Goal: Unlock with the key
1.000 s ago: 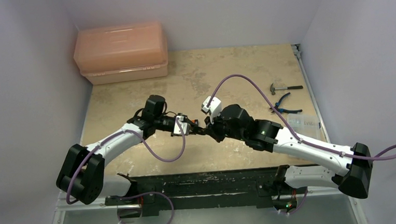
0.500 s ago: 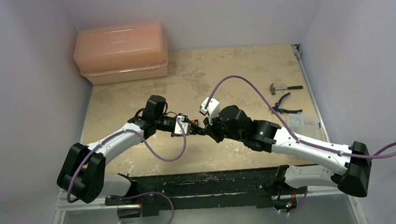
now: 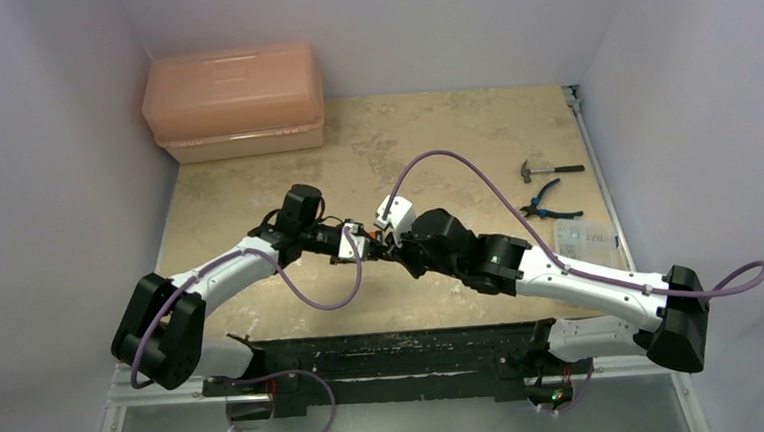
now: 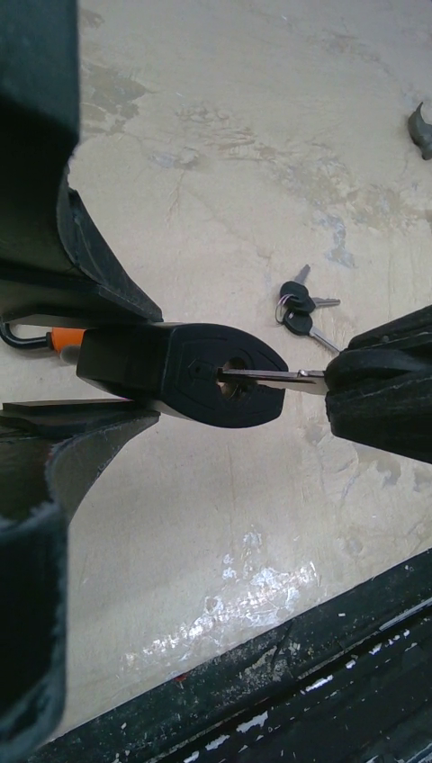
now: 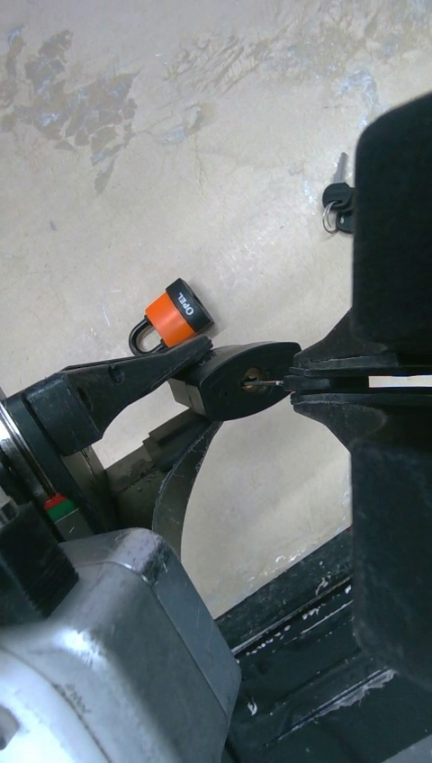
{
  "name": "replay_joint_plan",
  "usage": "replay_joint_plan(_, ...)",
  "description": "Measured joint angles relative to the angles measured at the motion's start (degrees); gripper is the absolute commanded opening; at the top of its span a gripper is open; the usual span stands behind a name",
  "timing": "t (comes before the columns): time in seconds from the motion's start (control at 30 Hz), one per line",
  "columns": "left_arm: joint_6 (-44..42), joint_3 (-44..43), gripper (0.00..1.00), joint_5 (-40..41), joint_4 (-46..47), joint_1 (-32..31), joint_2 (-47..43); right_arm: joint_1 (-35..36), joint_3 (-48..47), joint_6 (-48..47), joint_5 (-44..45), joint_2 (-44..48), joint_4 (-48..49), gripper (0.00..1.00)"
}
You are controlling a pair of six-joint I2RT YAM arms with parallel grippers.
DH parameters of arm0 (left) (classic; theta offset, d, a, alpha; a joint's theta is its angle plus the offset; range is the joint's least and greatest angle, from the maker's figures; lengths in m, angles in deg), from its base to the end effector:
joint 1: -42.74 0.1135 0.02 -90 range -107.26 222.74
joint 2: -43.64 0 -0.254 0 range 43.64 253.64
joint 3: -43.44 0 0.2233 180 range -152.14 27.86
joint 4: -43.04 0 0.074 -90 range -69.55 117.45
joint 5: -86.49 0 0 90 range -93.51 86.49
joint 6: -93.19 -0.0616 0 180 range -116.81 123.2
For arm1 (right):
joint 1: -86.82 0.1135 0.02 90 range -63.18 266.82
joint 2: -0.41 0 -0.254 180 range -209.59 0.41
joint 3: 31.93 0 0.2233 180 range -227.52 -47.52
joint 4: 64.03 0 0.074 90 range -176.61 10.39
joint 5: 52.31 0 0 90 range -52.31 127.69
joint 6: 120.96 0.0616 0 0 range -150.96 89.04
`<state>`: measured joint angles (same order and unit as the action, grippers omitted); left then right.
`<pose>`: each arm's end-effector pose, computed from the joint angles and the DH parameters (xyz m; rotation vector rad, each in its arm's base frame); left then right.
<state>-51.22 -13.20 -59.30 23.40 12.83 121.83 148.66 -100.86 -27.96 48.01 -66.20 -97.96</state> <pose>0.1978 -0.1725 0.2086 1.6921 1.1557 -0.8389 0.1310 0.2213 0.2851 -0.9605 1.9239 0.4796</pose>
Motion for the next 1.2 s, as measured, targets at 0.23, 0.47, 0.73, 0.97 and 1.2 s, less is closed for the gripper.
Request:
replay_joint_plan(0.23, 0.0, 0.0, 0.00, 0.4, 0.0, 0.0, 0.0, 0.9, -0.5, -1.0, 2.1, -0.5, -0.6, 0.00)
replay_joint_plan(0.47, -0.1, 0.0, 0.00, 0.3, 0.1, -0.2, 0.0, 1.1, -1.0, -1.2, 2.3, -0.5, -1.5, 0.00)
replay_joint_plan(0.73, -0.2, 0.0, 0.00, 0.3, -0.6, -0.3, 0.0, 2.1, -1.8, -1.7, 3.0, -1.5, -2.2, 0.00)
replay_joint_plan(0.97, -0.2, 0.0, 0.00, 1.7, -2.5, -0.3, 0.1, 3.3, -3.3, -3.7, 4.3, -4.2, -3.2, 0.00)
replay_joint_plan(1.2, -0.5, 0.0, 0.00, 2.3, -3.6, -0.2, 0.2, 4.4, -5.7, -5.2, 5.4, -6.6, -5.3, 0.00)
